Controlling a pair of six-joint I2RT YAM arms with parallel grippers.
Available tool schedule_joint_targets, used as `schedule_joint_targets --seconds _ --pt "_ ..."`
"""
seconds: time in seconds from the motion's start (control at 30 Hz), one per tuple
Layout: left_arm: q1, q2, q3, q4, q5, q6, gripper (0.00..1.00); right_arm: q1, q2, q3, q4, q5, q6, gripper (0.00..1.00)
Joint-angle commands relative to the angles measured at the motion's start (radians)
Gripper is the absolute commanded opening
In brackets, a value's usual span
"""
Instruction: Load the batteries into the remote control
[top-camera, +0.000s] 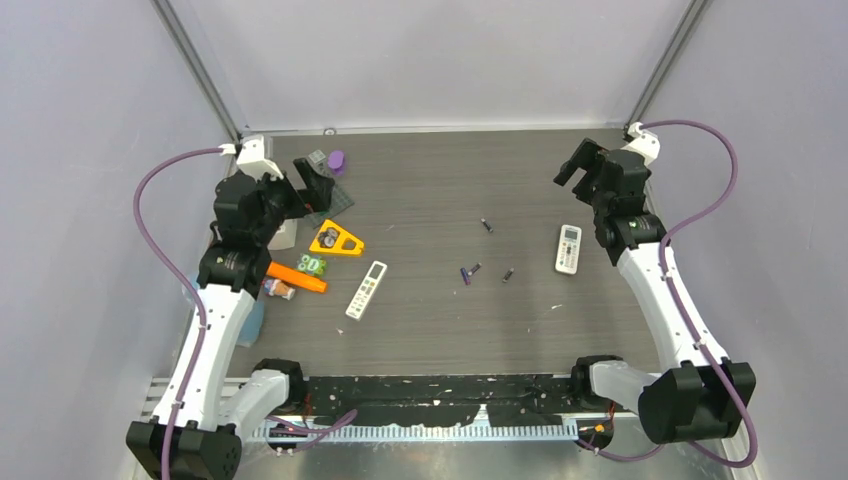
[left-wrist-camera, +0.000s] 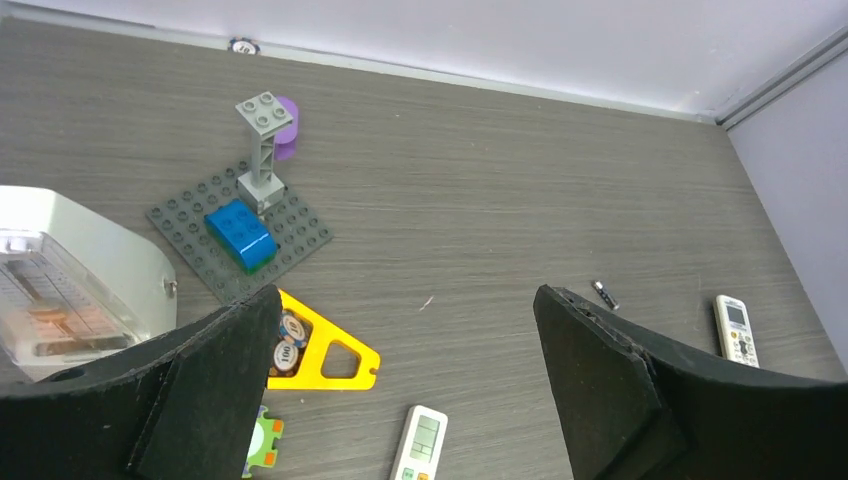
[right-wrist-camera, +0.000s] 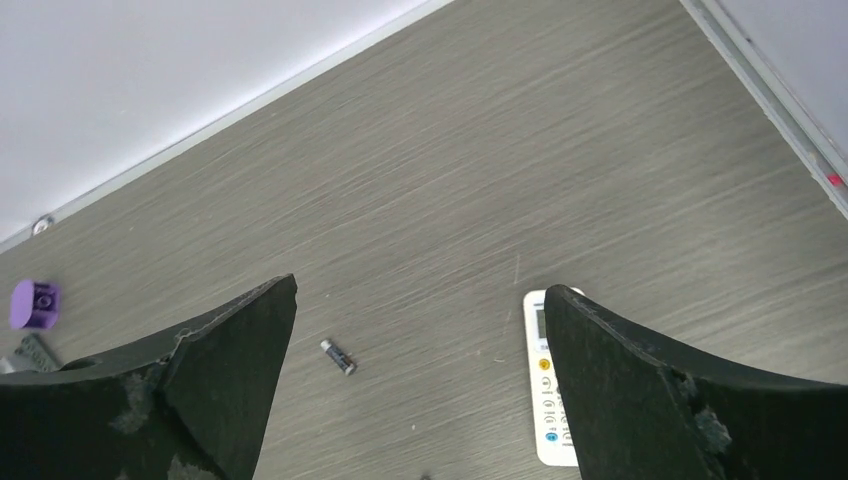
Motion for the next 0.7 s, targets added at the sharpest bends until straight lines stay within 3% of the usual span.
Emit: schedule_joint_targets --seconds 0.0,0.27,0.53,0.67 --pt "0.006 -0.013 0.005 0.006 -0.016 -0.040 1.00 -0.004 -0.065 -0.029 0.092 -0.081 -0.053 1.00" --pt "0.010 -0.055 -0.107 0.050 -0.033 0.001 1.00 -0.011 -0.047 -0.031 0.056 -0.167 -0.026 1.00" --pt "0.006 0.003 -0.152 -0.032 0.191 0.034 1.00 -0.006 -0.013 -0.057 -0.007 -0.245 0.066 0.99" --pt "-0.100 0.028 -0.239 -0.037 0.133 0.037 0.99 0.007 0.001 -0.108 -0.051 -0.247 0.136 0.98"
